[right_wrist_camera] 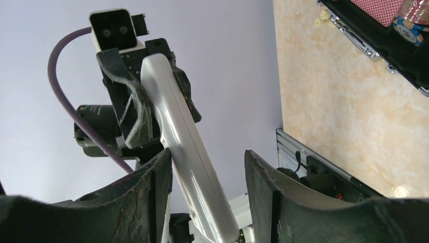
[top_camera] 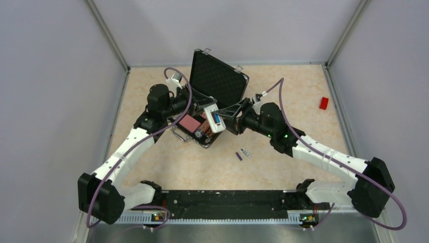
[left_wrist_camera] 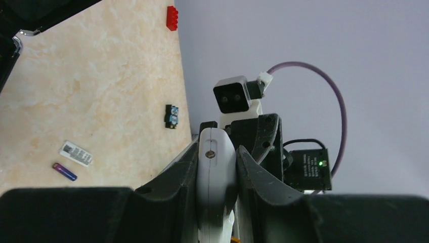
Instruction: Load the batteries into the remote control
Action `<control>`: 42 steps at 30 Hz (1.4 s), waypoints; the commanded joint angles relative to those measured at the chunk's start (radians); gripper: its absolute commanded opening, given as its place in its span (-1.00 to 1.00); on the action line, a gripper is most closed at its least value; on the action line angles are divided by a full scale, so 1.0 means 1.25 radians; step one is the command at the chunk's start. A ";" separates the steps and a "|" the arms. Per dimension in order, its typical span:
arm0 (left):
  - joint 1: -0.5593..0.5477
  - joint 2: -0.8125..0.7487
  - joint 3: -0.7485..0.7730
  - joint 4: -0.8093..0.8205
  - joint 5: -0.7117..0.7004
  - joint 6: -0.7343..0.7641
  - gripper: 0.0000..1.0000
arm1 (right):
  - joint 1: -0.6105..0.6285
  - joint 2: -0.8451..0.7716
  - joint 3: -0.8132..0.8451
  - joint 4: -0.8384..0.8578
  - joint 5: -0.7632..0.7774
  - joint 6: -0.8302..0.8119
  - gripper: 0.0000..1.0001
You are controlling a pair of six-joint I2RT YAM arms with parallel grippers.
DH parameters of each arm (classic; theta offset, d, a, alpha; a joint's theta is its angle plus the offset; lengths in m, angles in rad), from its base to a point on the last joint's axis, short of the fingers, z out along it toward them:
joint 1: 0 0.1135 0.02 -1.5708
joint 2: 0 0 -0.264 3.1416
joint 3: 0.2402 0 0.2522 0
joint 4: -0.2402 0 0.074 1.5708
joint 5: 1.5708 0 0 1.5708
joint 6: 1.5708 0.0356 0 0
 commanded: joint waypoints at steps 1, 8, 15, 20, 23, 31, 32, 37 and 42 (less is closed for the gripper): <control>0.042 -0.026 0.049 0.132 0.004 -0.167 -1.00 | 0.000 0.014 0.026 -0.137 0.007 -0.087 0.05; 0.057 -0.019 0.044 0.155 0.008 -0.226 -1.00 | -0.001 0.012 0.044 -0.181 0.015 -0.139 0.01; 0.059 -0.016 0.028 0.154 0.010 -0.200 -1.00 | -0.001 0.010 0.111 -0.188 0.009 -0.237 0.11; 0.058 -0.020 0.018 0.148 0.027 -0.182 -1.00 | 0.000 0.051 0.145 -0.183 -0.014 -0.271 0.23; 0.058 -0.025 0.013 0.146 0.027 -0.171 -1.00 | -0.003 0.083 0.147 -0.185 -0.036 -0.269 0.18; 0.060 -0.032 0.025 0.112 0.006 -0.136 -1.00 | -0.004 0.095 0.171 -0.295 0.005 -0.284 -0.12; 0.060 -0.030 0.030 0.106 0.004 -0.130 -1.00 | -0.004 0.094 0.172 -0.305 0.010 -0.283 -0.18; 0.062 -0.025 0.046 0.073 -0.001 -0.101 -1.00 | -0.009 0.067 0.172 -0.346 0.045 -0.284 -0.25; 0.062 -0.020 0.046 0.052 -0.003 -0.060 -1.00 | -0.021 0.037 0.172 -0.362 0.046 -0.295 -0.08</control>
